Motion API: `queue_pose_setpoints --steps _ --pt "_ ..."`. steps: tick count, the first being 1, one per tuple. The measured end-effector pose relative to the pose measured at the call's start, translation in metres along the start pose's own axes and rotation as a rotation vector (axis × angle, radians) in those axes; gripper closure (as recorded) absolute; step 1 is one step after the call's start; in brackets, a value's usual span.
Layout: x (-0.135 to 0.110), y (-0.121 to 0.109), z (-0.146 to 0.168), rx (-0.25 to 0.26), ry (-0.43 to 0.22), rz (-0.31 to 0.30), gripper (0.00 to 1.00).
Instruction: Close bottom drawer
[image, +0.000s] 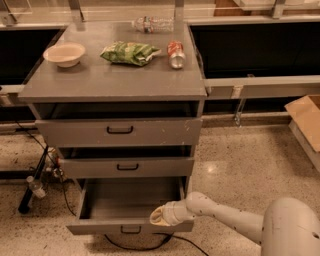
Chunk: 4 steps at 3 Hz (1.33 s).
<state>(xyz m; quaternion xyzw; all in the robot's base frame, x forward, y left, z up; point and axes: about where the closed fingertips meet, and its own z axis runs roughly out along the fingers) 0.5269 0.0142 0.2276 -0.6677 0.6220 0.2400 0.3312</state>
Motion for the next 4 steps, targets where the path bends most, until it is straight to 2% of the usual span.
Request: queue_pose_setpoints --steps 1,2,3,4 --pt "0.036 0.054 -0.012 0.002 -0.036 0.080 1.00" --pt "0.036 0.054 -0.012 0.002 -0.036 0.080 1.00" --pt "0.031 0.042 -0.008 0.022 -0.030 0.058 1.00" --pt "0.045 0.045 0.019 -0.006 -0.052 0.078 1.00"
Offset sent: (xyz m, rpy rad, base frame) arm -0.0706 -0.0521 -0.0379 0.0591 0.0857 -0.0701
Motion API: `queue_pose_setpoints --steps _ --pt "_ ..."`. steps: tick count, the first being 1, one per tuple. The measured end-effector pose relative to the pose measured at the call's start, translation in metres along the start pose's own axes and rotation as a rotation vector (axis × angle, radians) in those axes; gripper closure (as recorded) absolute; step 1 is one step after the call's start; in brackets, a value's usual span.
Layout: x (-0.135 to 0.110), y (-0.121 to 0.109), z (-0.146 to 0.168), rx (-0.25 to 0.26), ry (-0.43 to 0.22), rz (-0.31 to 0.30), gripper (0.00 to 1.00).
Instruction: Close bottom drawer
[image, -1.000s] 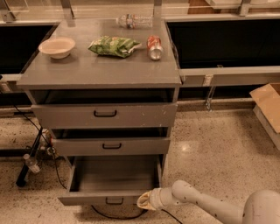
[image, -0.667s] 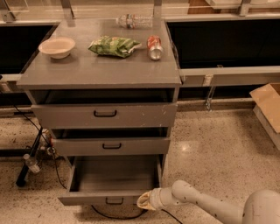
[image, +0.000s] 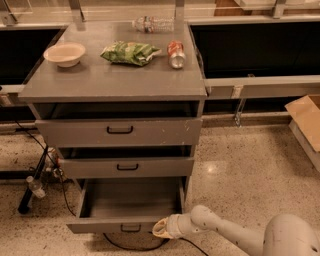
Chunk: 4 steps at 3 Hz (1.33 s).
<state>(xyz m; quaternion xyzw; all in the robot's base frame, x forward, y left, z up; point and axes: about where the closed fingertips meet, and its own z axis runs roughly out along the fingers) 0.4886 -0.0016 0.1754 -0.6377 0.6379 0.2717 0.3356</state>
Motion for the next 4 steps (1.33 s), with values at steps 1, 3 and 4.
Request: queue_pose_setpoints --steps 1,3,4 --pt "0.000 0.000 0.000 0.000 0.000 0.000 1.00" --pt "-0.005 -0.012 0.007 0.028 -0.044 0.006 1.00" --pt "-0.014 -0.026 0.006 0.052 -0.059 -0.010 1.00"
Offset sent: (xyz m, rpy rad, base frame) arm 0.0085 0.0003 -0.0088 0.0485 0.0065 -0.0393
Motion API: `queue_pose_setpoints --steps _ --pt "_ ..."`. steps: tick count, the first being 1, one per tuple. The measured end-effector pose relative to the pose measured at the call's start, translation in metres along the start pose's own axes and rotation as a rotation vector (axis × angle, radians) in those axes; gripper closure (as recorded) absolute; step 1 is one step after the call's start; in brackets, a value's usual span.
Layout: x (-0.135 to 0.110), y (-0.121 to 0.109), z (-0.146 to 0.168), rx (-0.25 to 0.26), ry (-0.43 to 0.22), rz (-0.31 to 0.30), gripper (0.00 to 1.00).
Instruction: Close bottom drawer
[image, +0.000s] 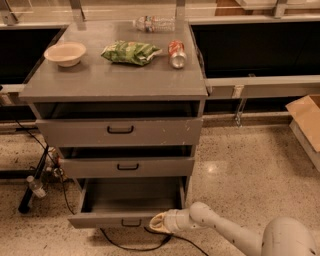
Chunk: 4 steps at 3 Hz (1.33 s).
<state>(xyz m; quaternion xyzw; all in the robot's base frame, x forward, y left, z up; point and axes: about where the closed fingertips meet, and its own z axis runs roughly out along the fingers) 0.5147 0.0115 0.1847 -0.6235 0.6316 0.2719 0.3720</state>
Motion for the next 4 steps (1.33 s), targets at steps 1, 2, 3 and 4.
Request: queue_pose_setpoints --steps 1,2,3,4 --pt "-0.027 -0.046 -0.003 0.035 -0.033 -0.037 1.00" --pt "-0.028 -0.046 -0.003 0.032 -0.033 -0.037 1.00" --pt "-0.015 -0.013 -0.008 0.030 -0.049 -0.017 1.00" --pt "0.018 0.033 -0.018 0.026 -0.060 0.031 1.00"
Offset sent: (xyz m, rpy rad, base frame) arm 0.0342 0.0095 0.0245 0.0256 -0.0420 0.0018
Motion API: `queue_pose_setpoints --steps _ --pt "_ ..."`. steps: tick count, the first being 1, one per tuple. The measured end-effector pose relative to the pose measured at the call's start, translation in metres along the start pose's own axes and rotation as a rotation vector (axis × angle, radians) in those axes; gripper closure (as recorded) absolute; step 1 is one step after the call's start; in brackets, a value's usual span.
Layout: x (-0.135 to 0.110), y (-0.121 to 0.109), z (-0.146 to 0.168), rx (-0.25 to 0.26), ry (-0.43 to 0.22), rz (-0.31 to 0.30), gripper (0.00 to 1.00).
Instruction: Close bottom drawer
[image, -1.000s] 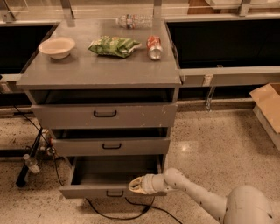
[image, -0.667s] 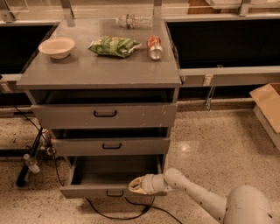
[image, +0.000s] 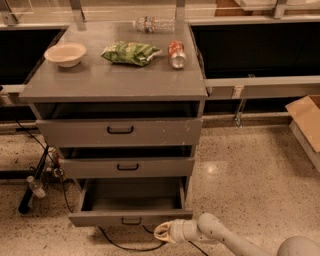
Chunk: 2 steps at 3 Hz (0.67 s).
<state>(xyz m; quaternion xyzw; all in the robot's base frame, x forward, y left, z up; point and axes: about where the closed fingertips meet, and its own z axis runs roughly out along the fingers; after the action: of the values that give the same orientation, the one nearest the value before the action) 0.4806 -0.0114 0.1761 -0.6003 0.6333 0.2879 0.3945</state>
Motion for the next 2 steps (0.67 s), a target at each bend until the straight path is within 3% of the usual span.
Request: queue_pose_setpoints --steps 1,2 --pt "0.000 0.000 0.000 0.000 0.000 0.000 1.00" --pt "-0.004 -0.015 0.006 -0.002 -0.033 0.013 1.00"
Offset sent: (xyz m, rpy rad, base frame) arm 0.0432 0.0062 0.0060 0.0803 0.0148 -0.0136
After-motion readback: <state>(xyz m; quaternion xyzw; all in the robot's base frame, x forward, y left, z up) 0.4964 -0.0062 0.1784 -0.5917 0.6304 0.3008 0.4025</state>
